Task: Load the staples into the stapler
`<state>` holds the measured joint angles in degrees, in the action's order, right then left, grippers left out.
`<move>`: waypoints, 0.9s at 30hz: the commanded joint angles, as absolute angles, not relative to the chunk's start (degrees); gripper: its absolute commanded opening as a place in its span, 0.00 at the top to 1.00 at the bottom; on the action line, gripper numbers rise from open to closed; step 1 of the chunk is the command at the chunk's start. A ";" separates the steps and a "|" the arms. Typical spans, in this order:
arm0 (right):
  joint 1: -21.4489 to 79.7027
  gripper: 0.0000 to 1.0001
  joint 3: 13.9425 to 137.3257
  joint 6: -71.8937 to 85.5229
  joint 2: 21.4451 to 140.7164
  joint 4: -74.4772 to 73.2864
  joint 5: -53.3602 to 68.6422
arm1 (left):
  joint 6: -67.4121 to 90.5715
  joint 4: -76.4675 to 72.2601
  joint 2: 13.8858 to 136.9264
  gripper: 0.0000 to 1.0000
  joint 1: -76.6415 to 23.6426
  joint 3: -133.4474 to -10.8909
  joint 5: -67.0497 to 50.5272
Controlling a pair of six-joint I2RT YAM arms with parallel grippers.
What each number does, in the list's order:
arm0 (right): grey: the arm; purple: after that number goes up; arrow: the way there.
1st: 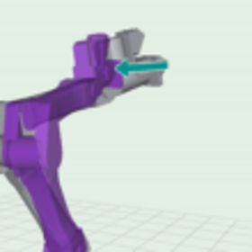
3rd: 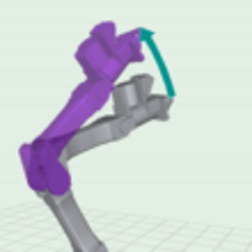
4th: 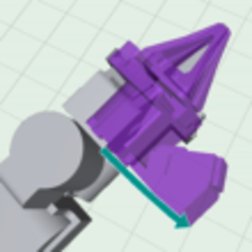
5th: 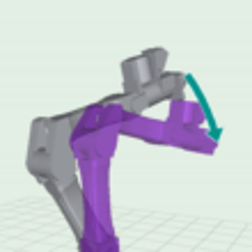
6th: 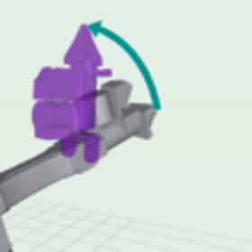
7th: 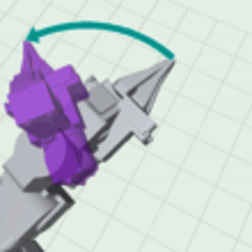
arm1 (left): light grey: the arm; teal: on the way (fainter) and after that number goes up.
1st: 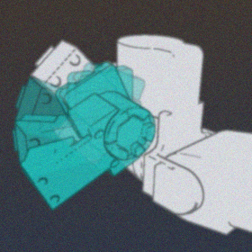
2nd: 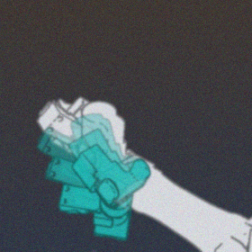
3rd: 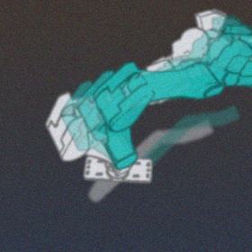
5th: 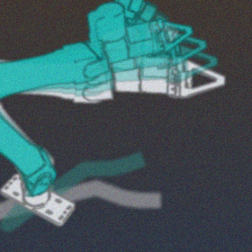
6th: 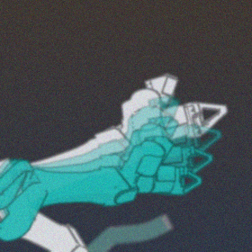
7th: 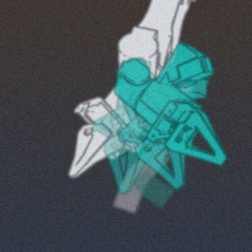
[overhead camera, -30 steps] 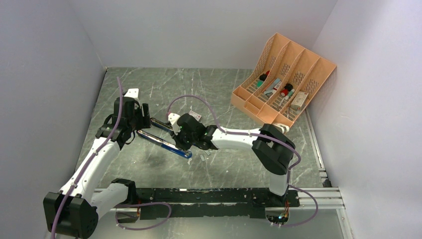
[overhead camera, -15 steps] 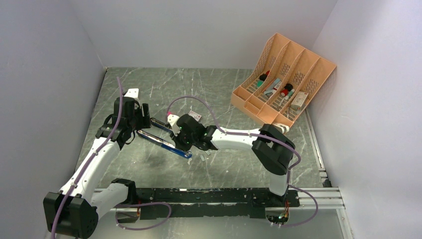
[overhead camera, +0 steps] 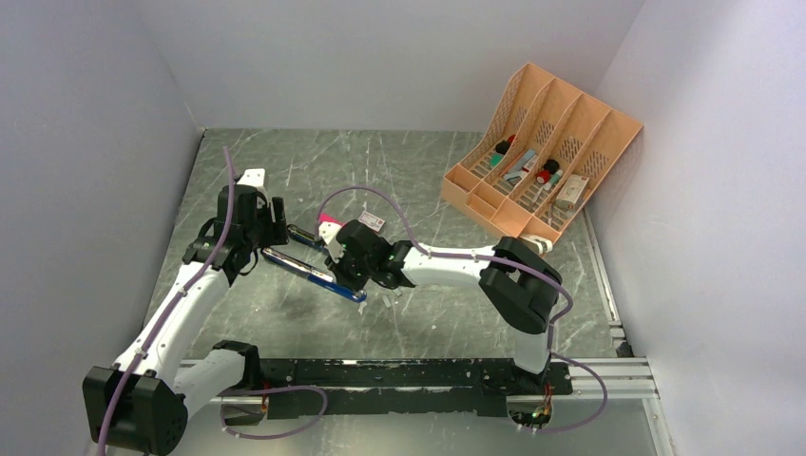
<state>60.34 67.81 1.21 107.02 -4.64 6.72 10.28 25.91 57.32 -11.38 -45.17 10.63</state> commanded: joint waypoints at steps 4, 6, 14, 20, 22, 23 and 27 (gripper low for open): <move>60.55 1.00 69.21 0.70 108.22 -5.54 7.22 | 9.78 24.55 56.71 0.26 -11.74 -45.22 9.49; 60.60 1.00 69.21 0.63 108.27 -5.45 7.58 | 9.76 24.59 56.77 0.26 -11.70 -45.25 9.49; 60.89 1.00 69.31 0.03 108.36 -5.44 11.03 | 9.76 24.57 56.65 0.26 -11.70 -45.33 9.40; 61.18 1.00 69.61 -0.35 108.71 -5.80 12.79 | 9.72 24.57 56.70 0.26 -11.71 -45.31 9.40; 61.25 1.00 69.69 -0.42 108.88 -5.80 13.45 | 9.69 24.55 56.72 0.26 -11.72 -45.30 9.40; 61.26 1.00 69.75 -0.44 108.91 -5.79 13.76 | 9.72 24.54 56.69 0.26 -11.74 -45.28 9.40; 61.33 1.00 69.79 -0.40 108.96 -5.64 13.89 | 9.71 24.52 56.69 0.26 -11.76 -45.33 9.40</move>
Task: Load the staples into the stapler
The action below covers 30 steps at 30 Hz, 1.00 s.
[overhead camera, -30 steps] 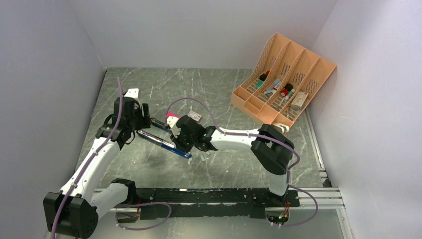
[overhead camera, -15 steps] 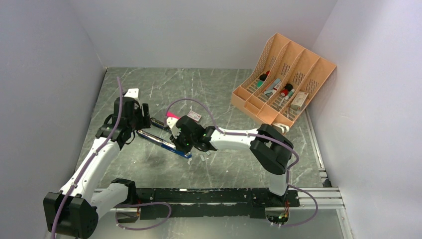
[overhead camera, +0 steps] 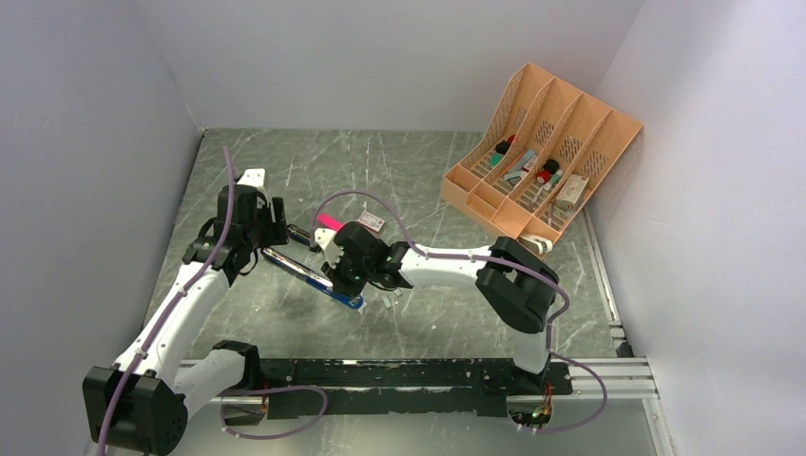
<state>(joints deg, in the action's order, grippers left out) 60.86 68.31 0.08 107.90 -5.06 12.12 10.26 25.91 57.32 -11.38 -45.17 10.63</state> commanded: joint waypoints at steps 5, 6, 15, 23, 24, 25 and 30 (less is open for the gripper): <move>61.35 1.00 68.74 0.60 107.40 -4.07 9.43 | 9.69 24.57 56.69 0.26 -11.76 -45.30 9.42; 61.36 1.00 68.34 0.88 106.87 -3.34 8.74 | 9.67 24.53 56.69 0.26 -11.75 -45.27 9.41; 61.33 1.00 65.72 3.21 104.26 0.35 4.80 | 9.68 24.52 56.77 0.26 -11.73 -45.29 9.37; 61.77 1.00 67.45 3.01 106.40 -1.52 6.53 | 9.72 24.53 56.73 0.26 -11.75 -45.27 9.32; 61.85 1.00 67.57 2.99 106.51 -1.64 6.64 | 9.74 24.50 56.71 0.26 -11.75 -45.30 9.34; 61.92 1.00 67.59 2.91 106.55 -1.67 6.67 | 9.74 24.54 56.69 0.26 -11.77 -45.27 9.32; 62.16 1.00 67.72 3.07 106.69 -1.58 6.71 | 9.75 24.48 56.69 0.26 -11.77 -45.24 9.32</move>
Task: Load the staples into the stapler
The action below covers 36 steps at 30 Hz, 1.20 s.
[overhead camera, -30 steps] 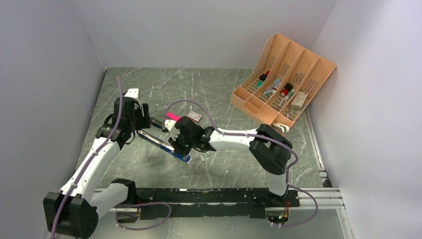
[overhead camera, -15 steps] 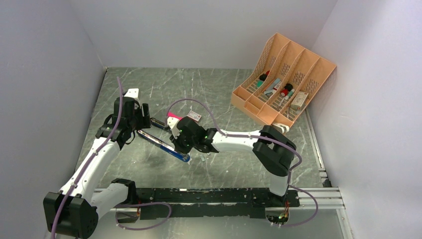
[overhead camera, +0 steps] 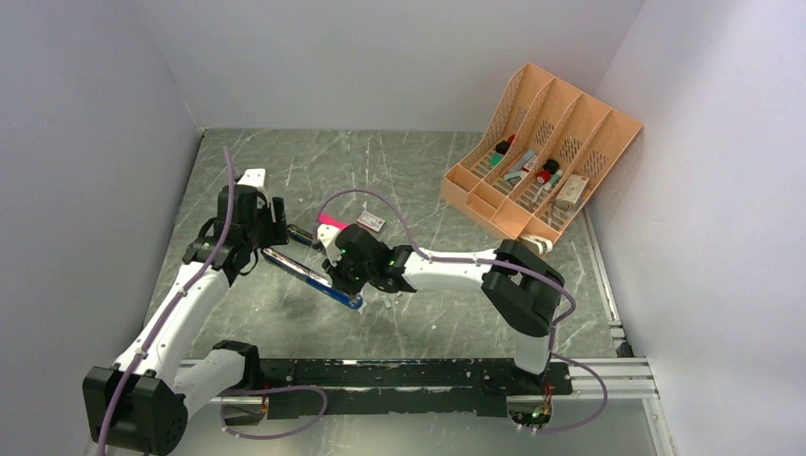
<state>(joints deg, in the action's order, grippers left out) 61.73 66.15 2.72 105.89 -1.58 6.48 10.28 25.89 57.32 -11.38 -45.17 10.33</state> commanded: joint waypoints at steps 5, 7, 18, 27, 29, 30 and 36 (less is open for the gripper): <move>62.23 1.00 67.74 3.42 106.97 -1.53 6.50 | 9.76 24.57 56.68 0.26 -11.78 -45.22 9.32; 62.29 1.00 67.93 3.47 107.26 -1.83 6.31 | 9.78 24.59 56.67 0.26 -11.78 -45.26 9.32; 62.39 1.00 68.55 3.51 108.28 -2.88 6.12 | 9.74 24.52 56.69 0.26 -11.77 -45.22 9.32; 62.46 1.00 68.68 3.52 108.00 -3.07 6.11 | 9.68 24.46 56.67 0.26 -11.78 -45.25 9.32; 62.48 1.00 67.79 3.60 107.05 -1.80 5.89 | 9.75 24.44 56.67 0.26 -11.78 -45.19 9.32; 62.44 1.00 67.36 3.65 106.60 -1.24 5.75 | 9.71 24.46 56.64 0.26 -11.78 -45.31 9.32; 62.49 1.00 66.15 3.78 104.73 0.57 5.23 | 9.76 24.54 56.56 0.26 -11.77 -45.29 9.31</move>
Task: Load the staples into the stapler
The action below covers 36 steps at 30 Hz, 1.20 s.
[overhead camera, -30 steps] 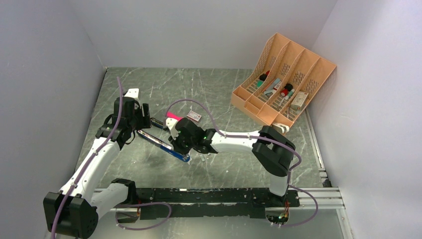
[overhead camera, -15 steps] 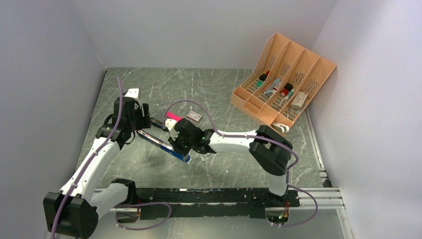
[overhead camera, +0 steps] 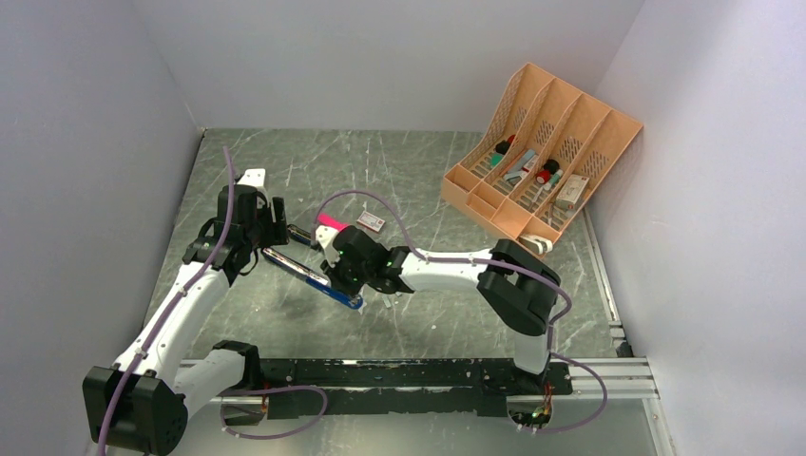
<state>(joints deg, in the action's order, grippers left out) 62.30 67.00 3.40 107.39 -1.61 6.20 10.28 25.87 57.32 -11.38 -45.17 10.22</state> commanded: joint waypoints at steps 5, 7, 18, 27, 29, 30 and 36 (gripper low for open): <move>62.52 1.00 65.89 3.95 104.52 0.85 4.75 | 9.74 24.45 56.67 0.26 -11.78 -45.31 9.32; 62.52 1.00 66.31 3.93 104.95 0.22 4.74 | 9.72 24.44 56.63 0.26 -11.78 -45.30 9.25; 62.57 1.00 67.76 3.87 107.12 -1.77 5.72 | 9.69 24.44 56.55 0.26 -11.78 -45.35 9.25; 62.52 1.00 68.23 4.04 107.91 -2.50 5.87 | 9.69 24.46 56.65 0.26 -11.78 -45.22 9.23; 62.54 1.00 68.34 4.02 108.07 -2.78 5.81 | 9.67 24.44 56.69 0.26 -11.78 -45.25 9.26; 62.52 1.00 68.37 3.96 108.17 -2.89 5.85 | 9.67 24.49 56.69 0.26 -11.73 -45.22 9.23; 62.54 1.00 68.44 3.96 107.94 -2.89 5.73 | 9.72 24.44 56.69 0.26 -11.78 -45.18 9.23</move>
